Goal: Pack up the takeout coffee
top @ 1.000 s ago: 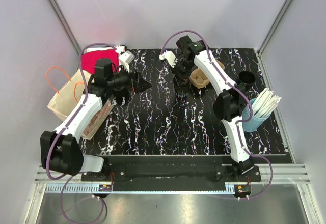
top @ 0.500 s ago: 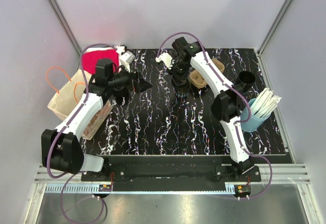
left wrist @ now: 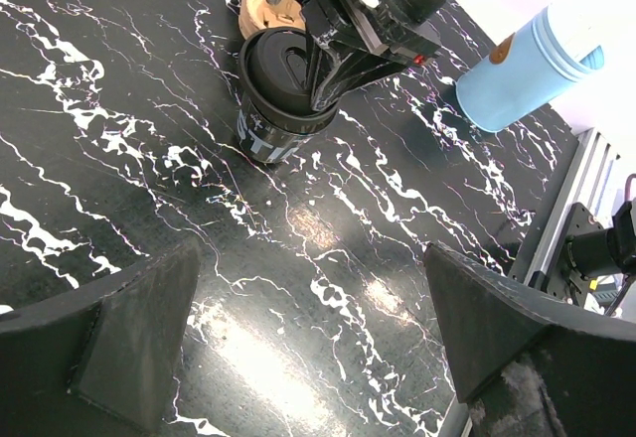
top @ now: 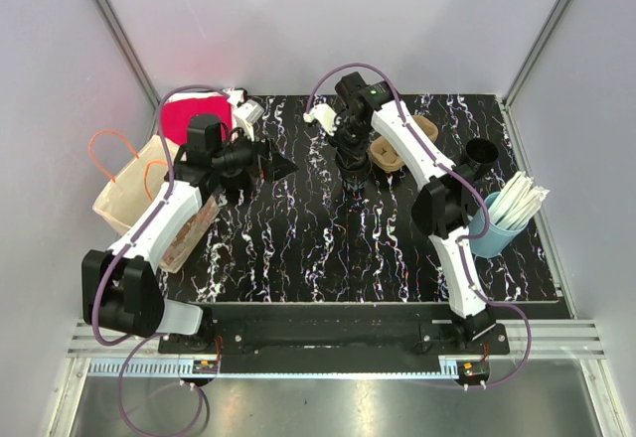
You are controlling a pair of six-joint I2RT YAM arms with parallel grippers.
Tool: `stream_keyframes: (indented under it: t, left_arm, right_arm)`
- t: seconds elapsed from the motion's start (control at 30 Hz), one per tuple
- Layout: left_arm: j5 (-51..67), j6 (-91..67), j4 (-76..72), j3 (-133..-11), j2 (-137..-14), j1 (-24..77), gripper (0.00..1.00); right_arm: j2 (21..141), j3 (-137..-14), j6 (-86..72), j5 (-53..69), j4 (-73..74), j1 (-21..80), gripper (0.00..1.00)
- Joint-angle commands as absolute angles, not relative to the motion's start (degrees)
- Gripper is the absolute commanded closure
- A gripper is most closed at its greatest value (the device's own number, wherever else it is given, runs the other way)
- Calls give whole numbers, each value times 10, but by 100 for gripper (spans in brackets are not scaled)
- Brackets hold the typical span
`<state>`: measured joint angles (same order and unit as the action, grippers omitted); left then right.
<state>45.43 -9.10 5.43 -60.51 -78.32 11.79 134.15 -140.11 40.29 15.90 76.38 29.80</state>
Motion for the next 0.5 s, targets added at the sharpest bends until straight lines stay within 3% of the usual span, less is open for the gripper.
stream_keyframes:
  t: [0.0, 0.47]
  left_arm:
    - [481, -95, 21, -613, -787, 118, 1]
    - [486, -100, 17, -616, -795, 118, 1]
  right_arm:
    - [1344, -1397, 414, 152, 877, 304, 100]
    - [1303, -1312, 411, 134, 816, 305, 100]
